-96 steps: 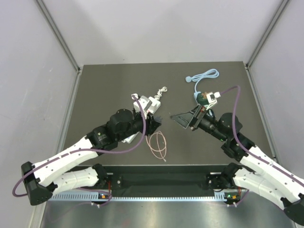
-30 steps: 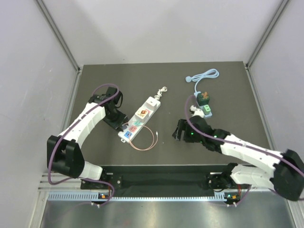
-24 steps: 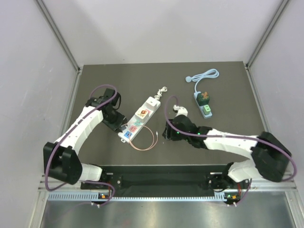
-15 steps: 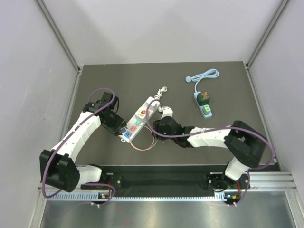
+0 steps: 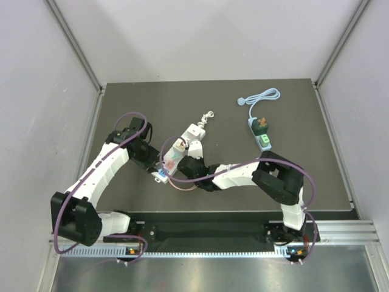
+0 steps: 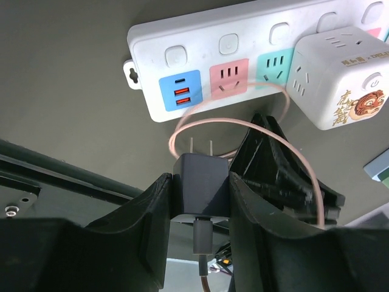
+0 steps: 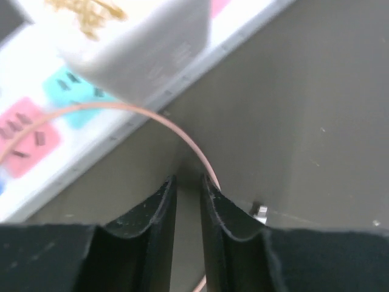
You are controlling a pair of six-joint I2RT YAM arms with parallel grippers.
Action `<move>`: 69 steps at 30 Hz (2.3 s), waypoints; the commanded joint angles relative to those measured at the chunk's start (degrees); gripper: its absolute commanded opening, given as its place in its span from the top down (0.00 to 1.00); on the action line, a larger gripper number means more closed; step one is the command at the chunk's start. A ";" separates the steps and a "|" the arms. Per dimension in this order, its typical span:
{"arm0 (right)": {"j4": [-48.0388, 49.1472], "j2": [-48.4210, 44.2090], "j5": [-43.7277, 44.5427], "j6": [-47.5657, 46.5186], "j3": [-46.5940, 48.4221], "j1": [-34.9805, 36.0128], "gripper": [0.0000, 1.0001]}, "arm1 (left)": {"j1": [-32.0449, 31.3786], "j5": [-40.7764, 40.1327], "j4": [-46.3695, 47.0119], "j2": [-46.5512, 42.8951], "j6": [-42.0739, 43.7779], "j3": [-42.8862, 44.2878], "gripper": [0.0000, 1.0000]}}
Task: Insert the plug
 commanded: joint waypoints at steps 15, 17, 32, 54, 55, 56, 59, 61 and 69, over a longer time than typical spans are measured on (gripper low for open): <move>-15.05 -7.02 6.50 14.10 -8.04 -4.76 0.92 | -0.08 1.89 8.05 6.56 1.49 -0.25 1.00; -15.06 -7.64 6.33 14.19 -8.91 -4.76 0.92 | -0.08 1.89 8.49 8.49 1.32 0.02 1.00; -13.04 -12.39 5.89 11.73 -12.43 -6.35 0.92 | 0.01 5.33 11.57 11.49 -10.54 -1.83 1.00; -9.08 -19.60 6.50 9.53 -18.94 -6.87 0.92 | 0.10 2.16 12.53 18.35 -12.74 0.99 1.00; -9.08 -19.69 6.41 9.53 -18.94 -6.87 0.92 | 0.10 2.16 12.71 18.52 -12.83 0.90 1.00; -8.99 -19.69 6.41 9.35 -19.02 -6.87 0.92 | 0.10 2.16 12.71 18.52 -12.66 0.99 1.00; -8.99 -19.60 6.41 9.35 -18.94 -6.87 0.92 | 0.27 1.72 12.62 18.79 -12.13 1.25 1.00; -8.90 -19.51 6.50 9.35 -18.94 -6.87 0.92 | 0.62 1.98 12.62 19.05 -11.78 1.34 1.00; -8.82 -18.98 6.15 9.27 -18.58 -6.87 0.92 | 0.97 1.72 12.53 18.26 -10.99 2.04 1.00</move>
